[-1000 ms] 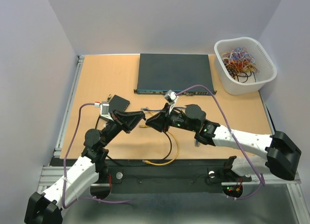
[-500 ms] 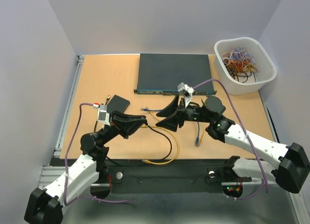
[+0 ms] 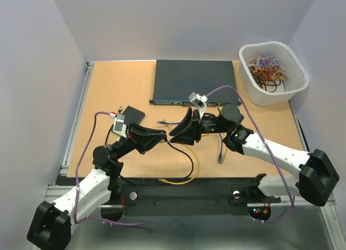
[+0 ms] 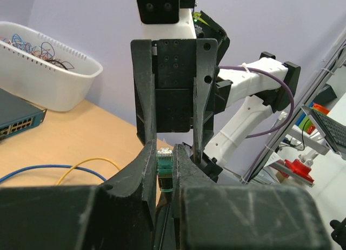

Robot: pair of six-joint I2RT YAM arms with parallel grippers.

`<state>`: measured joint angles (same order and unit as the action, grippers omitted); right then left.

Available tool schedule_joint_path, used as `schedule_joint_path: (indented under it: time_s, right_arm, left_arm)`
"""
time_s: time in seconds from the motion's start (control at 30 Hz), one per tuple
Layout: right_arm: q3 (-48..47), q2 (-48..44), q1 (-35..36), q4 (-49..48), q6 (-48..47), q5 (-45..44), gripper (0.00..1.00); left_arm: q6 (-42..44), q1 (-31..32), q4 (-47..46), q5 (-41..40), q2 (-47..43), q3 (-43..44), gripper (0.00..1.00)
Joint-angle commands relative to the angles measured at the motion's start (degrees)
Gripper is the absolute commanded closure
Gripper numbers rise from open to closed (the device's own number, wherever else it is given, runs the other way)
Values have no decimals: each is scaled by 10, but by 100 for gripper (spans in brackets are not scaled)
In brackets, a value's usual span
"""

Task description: Insert the plug into the switch port

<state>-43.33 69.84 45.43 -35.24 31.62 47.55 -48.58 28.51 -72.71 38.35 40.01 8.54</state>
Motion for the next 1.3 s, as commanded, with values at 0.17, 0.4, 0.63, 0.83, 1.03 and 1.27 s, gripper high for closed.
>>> schedule_joint_path:
  time_s: [0.17, 0.4, 0.63, 0.83, 1.03, 1.27]
  right_arm:
    - [-34, 19, 0, -49, 6, 18, 57]
    - [-36, 31, 1, -50, 6, 12, 59]
    - [-33, 36, 4, -51, 4, 2, 60]
    - [-33, 42, 14, -53, 2, -2, 62]
    - [-34, 52, 25, -54, -2, -11, 63]
    - [-33, 53, 27, -55, -2, -17, 69]
  left_arm:
    - [-5, 4, -175, -4, 13, 3, 100]
    - [-9, 5, -186, -8, 20, 2, 100]
    - [-14, 7, -204, -15, 24, -3, 100]
    - [-15, 8, -208, -21, 26, -6, 100]
    - [-14, 8, -210, -30, 20, -12, 100]
    - [-12, 8, -204, -35, 12, -15, 100]
